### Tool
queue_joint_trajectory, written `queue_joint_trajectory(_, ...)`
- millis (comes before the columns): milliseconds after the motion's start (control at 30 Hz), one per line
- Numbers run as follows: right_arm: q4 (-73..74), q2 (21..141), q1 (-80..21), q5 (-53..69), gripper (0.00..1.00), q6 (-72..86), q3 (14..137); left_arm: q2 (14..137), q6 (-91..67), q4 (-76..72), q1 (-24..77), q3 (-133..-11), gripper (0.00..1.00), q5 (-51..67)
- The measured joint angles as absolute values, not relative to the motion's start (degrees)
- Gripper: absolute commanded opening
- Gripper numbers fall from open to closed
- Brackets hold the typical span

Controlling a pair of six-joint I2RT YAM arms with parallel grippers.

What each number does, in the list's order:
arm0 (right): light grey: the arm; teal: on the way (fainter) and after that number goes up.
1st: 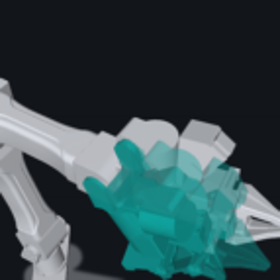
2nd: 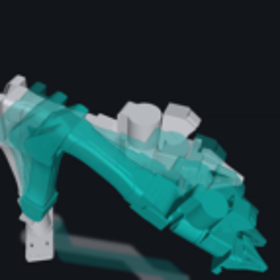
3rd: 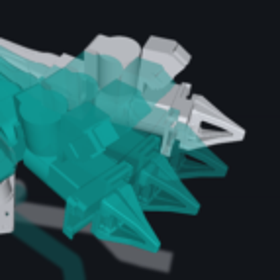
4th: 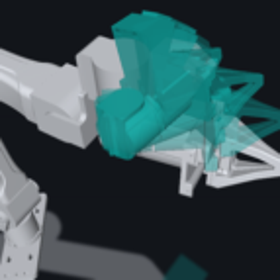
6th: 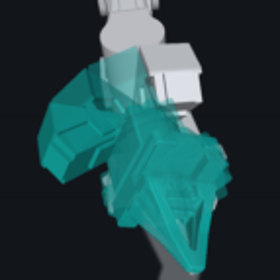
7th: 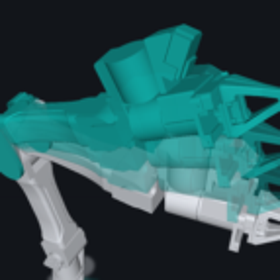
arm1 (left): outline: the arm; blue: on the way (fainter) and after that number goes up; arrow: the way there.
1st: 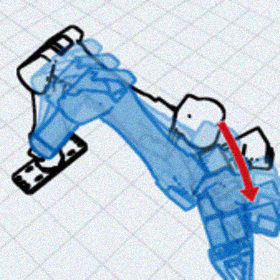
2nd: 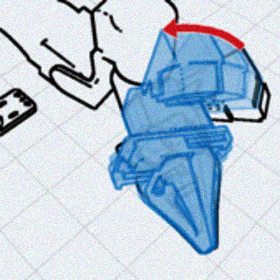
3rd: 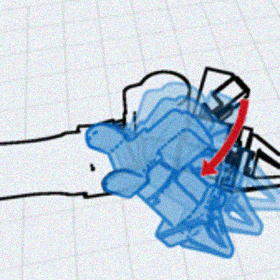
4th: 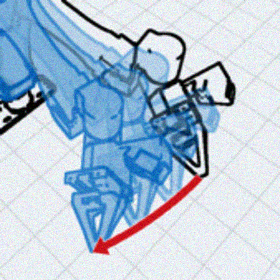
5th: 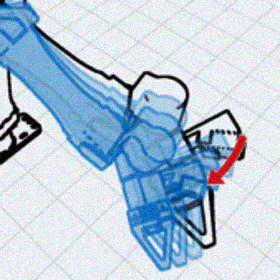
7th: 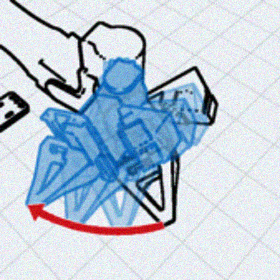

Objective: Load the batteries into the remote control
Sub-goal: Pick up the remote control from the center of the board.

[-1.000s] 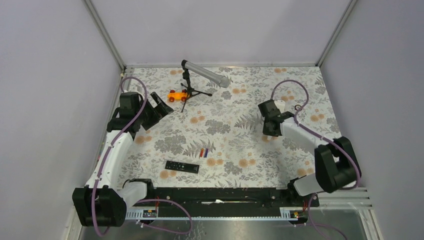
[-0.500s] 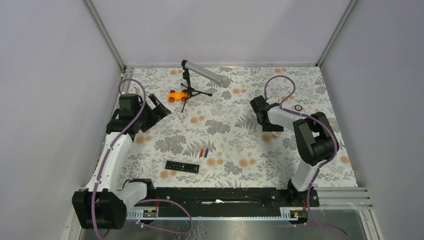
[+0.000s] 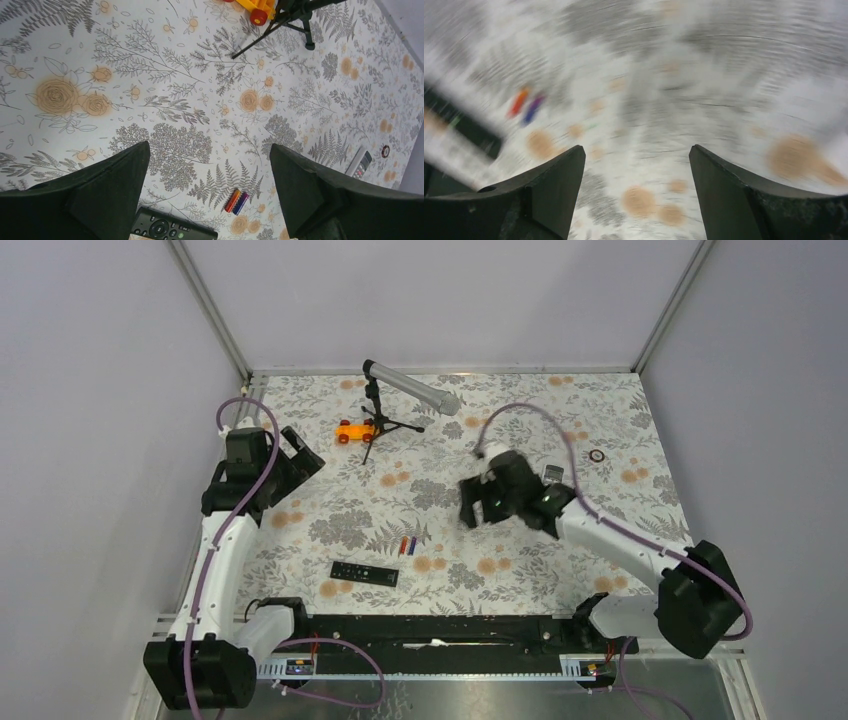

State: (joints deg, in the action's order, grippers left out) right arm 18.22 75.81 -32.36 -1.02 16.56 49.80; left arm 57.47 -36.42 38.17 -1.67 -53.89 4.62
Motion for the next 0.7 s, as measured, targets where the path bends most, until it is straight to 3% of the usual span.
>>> queue_joint_trajectory(200,6.5,75.5,-53.8,10.1,0.87,13.0,45.2,55.7,-36.8,39.4,-2.0,-54.4,0.99,2.0)
queue_joint_trajectory(467,1.6,92.1,-66.5,8.1,0.87,1.6,55.3,53.6,-38.4,41.2,-3.0,-54.4,0.99,-1.8)
queue_joint_trajectory(700,2.7,103.2,-72.0,4.8,0.75,-6.7,64.0,52.9,-38.6,42.1,-4.1,-54.4,0.99,-2.0)
